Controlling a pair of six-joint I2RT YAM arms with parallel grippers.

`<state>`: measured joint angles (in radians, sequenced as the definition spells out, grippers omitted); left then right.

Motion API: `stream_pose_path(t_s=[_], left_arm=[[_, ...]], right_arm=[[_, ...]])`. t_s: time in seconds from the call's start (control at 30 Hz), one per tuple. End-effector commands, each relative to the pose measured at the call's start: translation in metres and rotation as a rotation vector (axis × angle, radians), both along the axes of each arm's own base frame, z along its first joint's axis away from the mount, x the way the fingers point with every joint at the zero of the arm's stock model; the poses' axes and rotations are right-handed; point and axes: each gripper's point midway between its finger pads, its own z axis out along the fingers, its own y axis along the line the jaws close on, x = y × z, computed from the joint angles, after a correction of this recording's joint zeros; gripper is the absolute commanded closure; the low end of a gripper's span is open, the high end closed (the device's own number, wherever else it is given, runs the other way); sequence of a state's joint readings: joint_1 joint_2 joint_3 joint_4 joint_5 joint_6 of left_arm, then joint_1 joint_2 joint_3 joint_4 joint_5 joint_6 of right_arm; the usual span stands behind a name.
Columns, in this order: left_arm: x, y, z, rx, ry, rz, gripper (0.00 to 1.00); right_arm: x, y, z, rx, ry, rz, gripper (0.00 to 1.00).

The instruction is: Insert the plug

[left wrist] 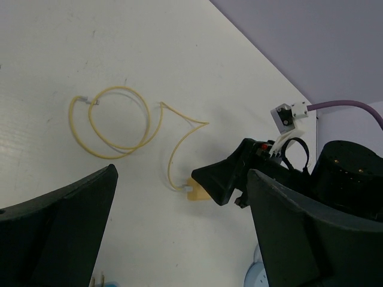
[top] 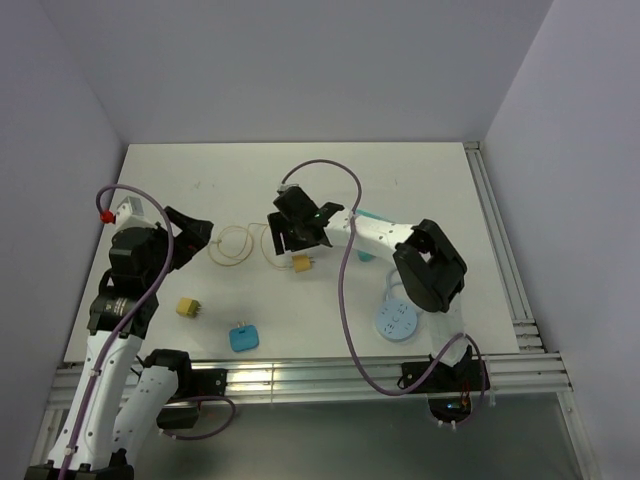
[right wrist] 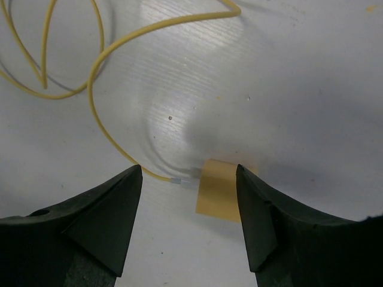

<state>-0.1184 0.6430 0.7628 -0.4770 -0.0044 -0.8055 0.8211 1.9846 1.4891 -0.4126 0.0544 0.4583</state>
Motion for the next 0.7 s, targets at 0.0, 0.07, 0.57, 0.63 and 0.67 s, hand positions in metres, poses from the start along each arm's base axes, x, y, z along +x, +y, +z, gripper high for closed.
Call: stream_pose_path(t_s=[0.0, 0.07, 0.57, 0.63, 0.67], left_arm=[[-0.001, 0.000, 0.017, 0.023, -0.040, -0.017, 0.05], [-0.001, 0.000, 0.015, 0.031, -0.031, -0.020, 0.06], [0.003, -0.018, 0.004, 0.016, -0.028, -0.126, 0.13], [0.003, -0.019, 0.004, 0.018, -0.029, -0.138, 0.15], [0.003, -0.020, 0.005, 0.020, -0.031, -0.142, 0.16]], right_arm=[[0.001, -0.004, 0.004, -0.061, -0.026, -0.019, 0.30], [0.001, -0.011, 0.002, -0.085, -0.035, -0.041, 0.33], [-0.011, -0.032, -0.033, -0.164, 0.000, -0.079, 0.34], [-0.012, -0.029, -0.035, -0.157, 0.007, -0.073, 0.36], [-0.012, -0.028, -0.035, -0.151, 0.010, -0.071, 0.37]])
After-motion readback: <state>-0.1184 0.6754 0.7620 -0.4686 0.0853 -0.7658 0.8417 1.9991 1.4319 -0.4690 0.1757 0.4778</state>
